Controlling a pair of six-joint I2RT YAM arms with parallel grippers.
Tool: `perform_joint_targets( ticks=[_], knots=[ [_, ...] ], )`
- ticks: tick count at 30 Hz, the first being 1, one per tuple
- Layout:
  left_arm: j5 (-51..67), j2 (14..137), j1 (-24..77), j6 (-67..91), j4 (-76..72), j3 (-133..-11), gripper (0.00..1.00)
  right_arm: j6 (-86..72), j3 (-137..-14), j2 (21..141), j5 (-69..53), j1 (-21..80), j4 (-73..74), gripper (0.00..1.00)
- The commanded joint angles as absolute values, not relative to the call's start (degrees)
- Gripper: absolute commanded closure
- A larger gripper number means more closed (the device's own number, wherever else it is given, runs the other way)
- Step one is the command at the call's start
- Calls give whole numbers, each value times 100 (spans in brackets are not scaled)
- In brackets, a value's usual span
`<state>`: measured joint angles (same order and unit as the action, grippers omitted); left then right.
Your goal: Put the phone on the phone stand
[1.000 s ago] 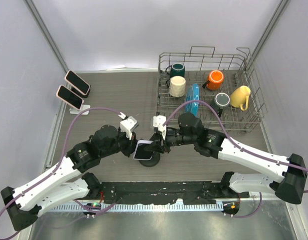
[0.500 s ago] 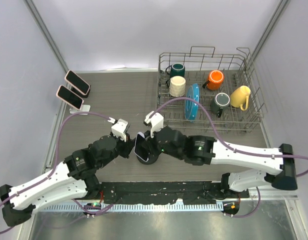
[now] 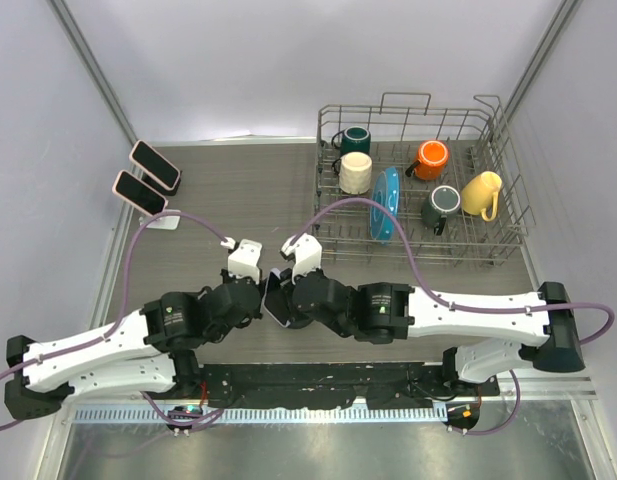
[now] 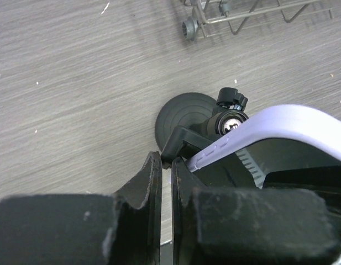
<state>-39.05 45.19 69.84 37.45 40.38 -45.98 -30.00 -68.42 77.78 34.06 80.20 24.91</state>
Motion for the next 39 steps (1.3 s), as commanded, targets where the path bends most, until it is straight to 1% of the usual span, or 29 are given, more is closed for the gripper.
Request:
perform_joint_targets(
  ticks=[1,2,3,4,5,7,10,12,13,14,15,16,17,18,19,20,22,23,25,26,27,28,29,30,32,33,35,37,39],
  knots=[
    [-4458,4464,6970,4683,5219,-5633,99,-2628,-6083,7752,4431,7506,4334,99],
    [-4395,4543,6970,4789,5369,-5712,94,-2619,-6056,7665,4351,7497,4316,99],
    [-4308,4553,6970,4921,5666,-5852,86,-2610,-6021,7612,4194,7506,4272,99],
    [-4220,4570,6970,5009,5791,-5923,71,-2576,-5942,7550,4123,7480,4176,99],
    [-3975,4579,6961,5062,5879,-6063,68,-2549,-5907,7437,4052,7445,4140,99],
    [-3859,4527,6970,5211,6134,-6196,59,-2435,-5775,7296,3780,7357,3956,99],
    [-3963,4334,6970,5484,6520,-6345,51,-2277,-5678,7163,3516,7181,3867,99],
    [-4130,4036,6970,5458,6531,-6250,47,-2154,-5608,6997,3384,7146,3667,99],
    [-4166,3912,6961,5388,6400,-6153,41,-2101,-5547,6935,3123,7128,3569,99],
    [-4149,3755,6970,5231,6172,-5891,37,-1970,-5520,6874,3033,7119,3464,99],
    [-3879,3605,6970,4612,5404,-5732,33,-1951,-5502,6821,2963,7084,3376,99],
    [-3711,3316,6970,4318,4944,-5565,27,-1934,-5537,6751,2762,7049,3366,99],
    [-3500,3200,6970,4002,4504,-5242,24,-1864,-5546,6724,2621,7005,3358,98],
    [-3350,3112,6970,3755,3830,-5116,21,-1863,-5563,6698,2558,6987,3340,92],
    [-3323,3042,6961,3692,3588,-5011,16,-1863,-5590,6610,2471,6979,3340,88],
    [-3305,3076,6961,3622,3299,-4897,14,-1837,-5607,6548,2409,6961,3340,77],
    [-3086,3399,6943,3463,3208,-4913,14,-1784,-5660,6382,2312,6943,3331,66],
    [-2998,3593,6917,3419,3252,-5026,14,-1749,-5695,6329,2303,6935,3331,62],
    [-2822,3892,6900,3340,3383,-5193,15,-1600,-5818,6249,2180,6847,3279,59],
    [-2786,4137,6891,3314,3471,-5334,15,-1521,-5853,6188,1927,6786,3235,58],
    [-2743,4201,6891,3279,3480,-5378,15,-1346,-5897,6170,1742,6707,3060,59],
    [-2603,4236,6882,3174,3446,-5422,15,-1232,-5915,6179,1523,6619,2989,65],
    [-2497,4228,6864,3112,3306,-5458,14,-1187,-5932,6231,1338,6418,2919,86],
    [-2357,4210,6803,3024,3235,-5467,14,-1134,-5967,6249,1005,6320,2857,98],
    [-1692,4149,6724,2727,3095,-5546,9,-810,-6038,6275,372,6057,2769,99],
    [-1400,4079,6628,2620,3076,-5581,4,-617,-6021,6206,-257,6003,2682,99],
    [-795,4008,6531,2287,3067,-5686,2,-72,-5924,6118,-875,5837,2593,99],
    [-459,4034,6312,2040,3163,-5878,2,245,-5880,6056,-2041,5477,2645,99],
    [198,4165,6127,1637,3409,-6072,2,605,-5810,6012,-2739,5240,2663,99]
  ],
)
